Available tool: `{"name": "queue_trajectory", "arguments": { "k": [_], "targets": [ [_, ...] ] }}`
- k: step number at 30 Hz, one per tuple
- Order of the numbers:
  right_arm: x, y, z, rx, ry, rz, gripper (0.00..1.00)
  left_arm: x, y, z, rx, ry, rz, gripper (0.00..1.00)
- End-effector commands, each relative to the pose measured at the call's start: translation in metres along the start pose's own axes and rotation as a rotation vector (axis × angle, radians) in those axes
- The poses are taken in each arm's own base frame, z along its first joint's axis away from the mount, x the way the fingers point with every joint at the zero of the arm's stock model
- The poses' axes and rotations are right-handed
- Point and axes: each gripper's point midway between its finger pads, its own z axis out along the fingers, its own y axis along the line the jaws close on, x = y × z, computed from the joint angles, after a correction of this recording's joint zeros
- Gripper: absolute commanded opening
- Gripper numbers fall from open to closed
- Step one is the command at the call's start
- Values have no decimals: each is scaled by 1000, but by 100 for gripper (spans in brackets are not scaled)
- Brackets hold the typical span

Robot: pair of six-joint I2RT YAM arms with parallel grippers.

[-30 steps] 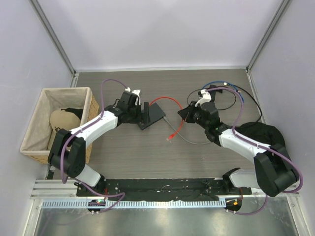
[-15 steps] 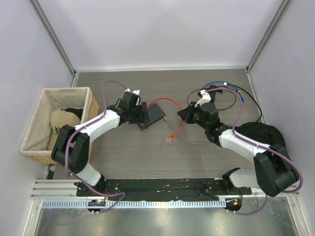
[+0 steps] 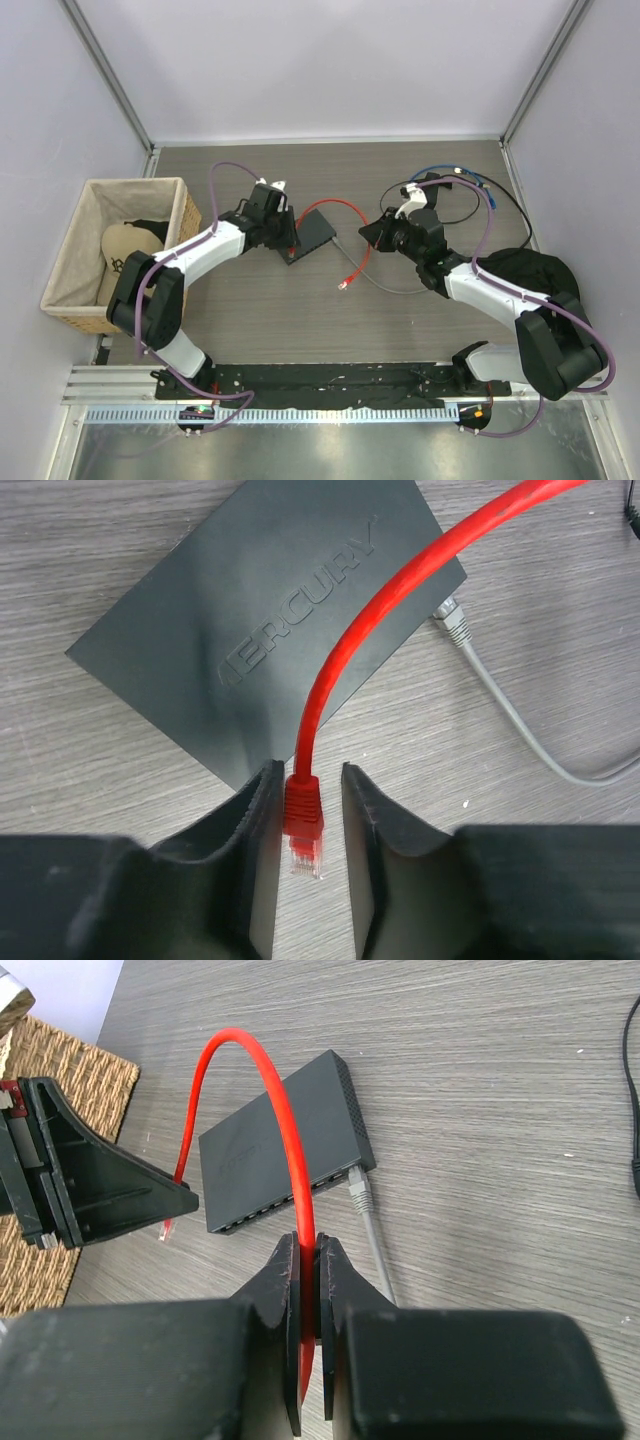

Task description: Insert the plug into the switch port

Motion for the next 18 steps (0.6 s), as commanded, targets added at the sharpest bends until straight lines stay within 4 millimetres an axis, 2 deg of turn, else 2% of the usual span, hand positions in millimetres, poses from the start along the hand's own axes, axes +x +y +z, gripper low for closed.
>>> {"name": "queue_trajectory", "arguments": {
  "k": [1,7,10,11,12,14,16,17,18],
  "targets": [
    [-15,16,-1,-67,-53,-24,1,-21,-13,-4,41,-54,12,24],
    [-14,18,0,-79,-43,-38,1,-22,-14,-6,44,-54,25,9],
    [-16,18,0,-72,-48,-26,1,-23,-14,-7,43,-60,28,6],
    [-19,15,-1,-55,-61,-20,1,-25,-14,-8,43,-63,33,11],
    [-21,15,-1,-47,-69,-13,1,-24,-13,-8,37,-58,33,29],
    [-28,14,-3,-25,-95,6,1,-24,-14,-9,38,-62,37,48],
    [-37,6,-4,30,-132,22,1,-28,-17,-15,49,-80,39,55],
    [-43,9,-7,28,-151,35,1,-30,-19,-17,57,-92,41,59],
    [-50,0,-8,82,-187,45,1,-32,-20,-20,62,-103,40,65]
  ]
}}
